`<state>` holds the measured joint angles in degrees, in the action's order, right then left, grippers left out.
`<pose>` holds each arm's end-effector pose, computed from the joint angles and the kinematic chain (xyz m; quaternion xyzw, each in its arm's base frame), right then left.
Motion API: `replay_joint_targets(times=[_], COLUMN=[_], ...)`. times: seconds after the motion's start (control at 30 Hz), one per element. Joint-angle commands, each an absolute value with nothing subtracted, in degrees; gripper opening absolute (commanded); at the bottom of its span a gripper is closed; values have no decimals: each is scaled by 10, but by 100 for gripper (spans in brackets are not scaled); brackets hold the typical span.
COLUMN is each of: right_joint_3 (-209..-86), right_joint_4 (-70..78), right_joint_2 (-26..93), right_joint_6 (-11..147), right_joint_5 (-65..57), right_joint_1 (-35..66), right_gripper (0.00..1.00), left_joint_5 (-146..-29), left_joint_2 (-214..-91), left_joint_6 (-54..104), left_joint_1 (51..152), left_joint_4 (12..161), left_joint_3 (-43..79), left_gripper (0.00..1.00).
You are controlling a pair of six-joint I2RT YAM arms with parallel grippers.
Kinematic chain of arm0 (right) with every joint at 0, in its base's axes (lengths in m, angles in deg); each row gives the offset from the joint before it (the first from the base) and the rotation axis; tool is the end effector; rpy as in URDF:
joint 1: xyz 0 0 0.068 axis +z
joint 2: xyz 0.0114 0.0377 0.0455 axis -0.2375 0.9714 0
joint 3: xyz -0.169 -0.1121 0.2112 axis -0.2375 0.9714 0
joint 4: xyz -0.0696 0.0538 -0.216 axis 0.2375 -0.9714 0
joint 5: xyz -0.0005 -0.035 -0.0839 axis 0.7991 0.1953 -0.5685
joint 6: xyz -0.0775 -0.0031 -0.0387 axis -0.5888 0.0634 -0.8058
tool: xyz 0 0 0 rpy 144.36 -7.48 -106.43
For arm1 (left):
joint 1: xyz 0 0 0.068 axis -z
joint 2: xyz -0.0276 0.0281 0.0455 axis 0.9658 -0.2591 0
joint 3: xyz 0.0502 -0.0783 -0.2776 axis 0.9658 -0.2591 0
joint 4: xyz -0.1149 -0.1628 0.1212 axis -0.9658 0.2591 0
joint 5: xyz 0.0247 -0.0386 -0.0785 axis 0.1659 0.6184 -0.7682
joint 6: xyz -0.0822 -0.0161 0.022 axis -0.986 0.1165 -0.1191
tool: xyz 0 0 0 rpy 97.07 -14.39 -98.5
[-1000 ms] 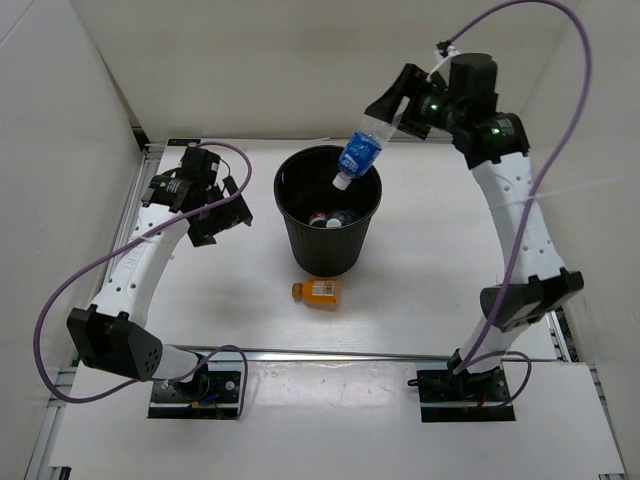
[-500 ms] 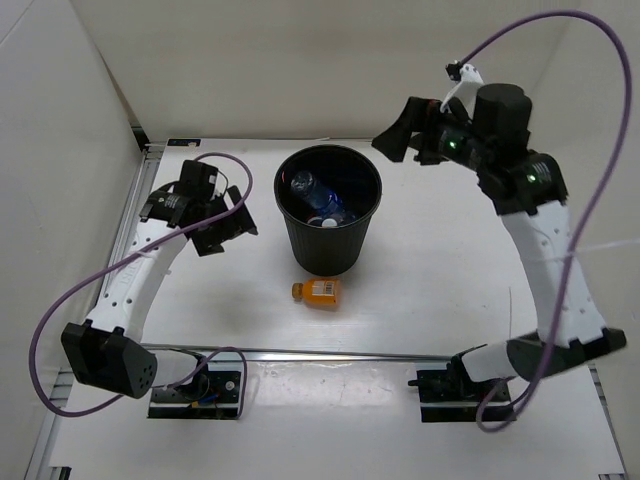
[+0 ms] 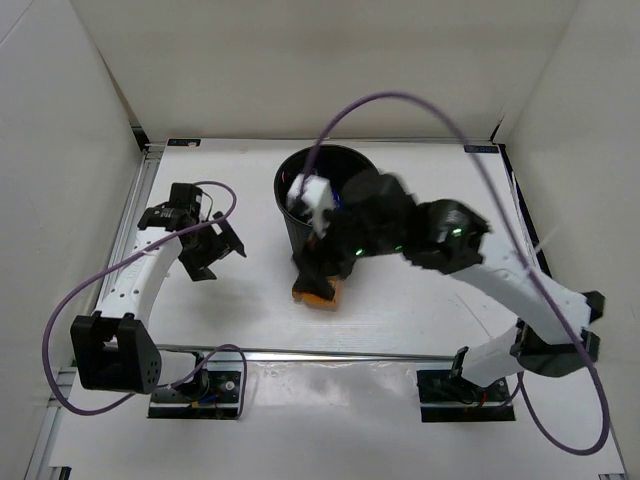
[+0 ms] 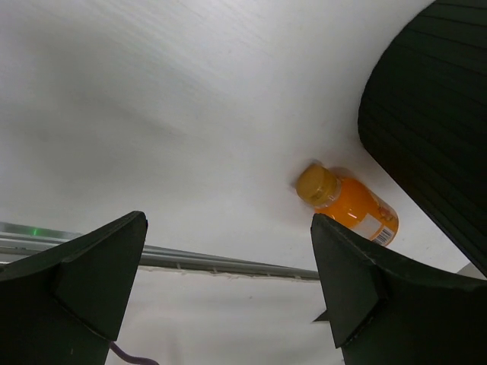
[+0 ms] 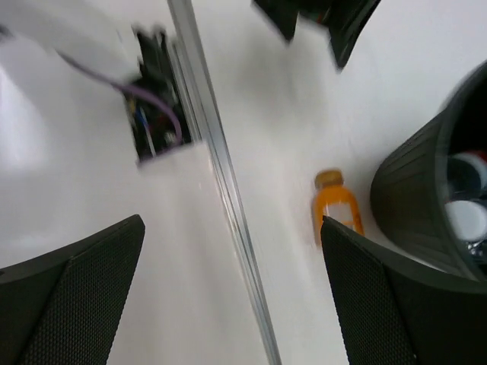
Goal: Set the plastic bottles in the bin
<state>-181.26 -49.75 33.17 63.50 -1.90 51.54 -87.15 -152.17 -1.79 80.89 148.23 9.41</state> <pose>0.1014 0.2512 0.4827 -0.4794 0.6990 0.3527 0.3964 0.2141 -0.0326 0.2631 -0.2611 0.9490 -0.1238 0.1260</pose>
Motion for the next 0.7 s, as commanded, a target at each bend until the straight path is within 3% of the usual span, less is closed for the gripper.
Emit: replay_joint_targets(times=[0.0, 0.17, 0.37, 0.67], right_joint_3=[-1785, -1735, -1693, -1644], right_joint_4=[-572, -572, -560, -560], right_joint_2=[389, 462, 525, 623], right_joint_6=[580, 561, 580, 633], right_joint_5=[-149, -290, -309, -443], right_joint_1=[596, 674, 679, 679], right_gripper=[100, 100, 100, 100], left_joint_5=[-920, -925, -936, -931], left_joint_2=[-1495, -1471, -1428, -1387], left_joint_6=[-13, -1, -14, -14], left_joint_1=[779, 759, 759, 770], left_joint_4=[1460, 1460, 1450, 1462], left_joint_3=[81, 75, 20, -15], left_gripper=[100, 100, 100, 100])
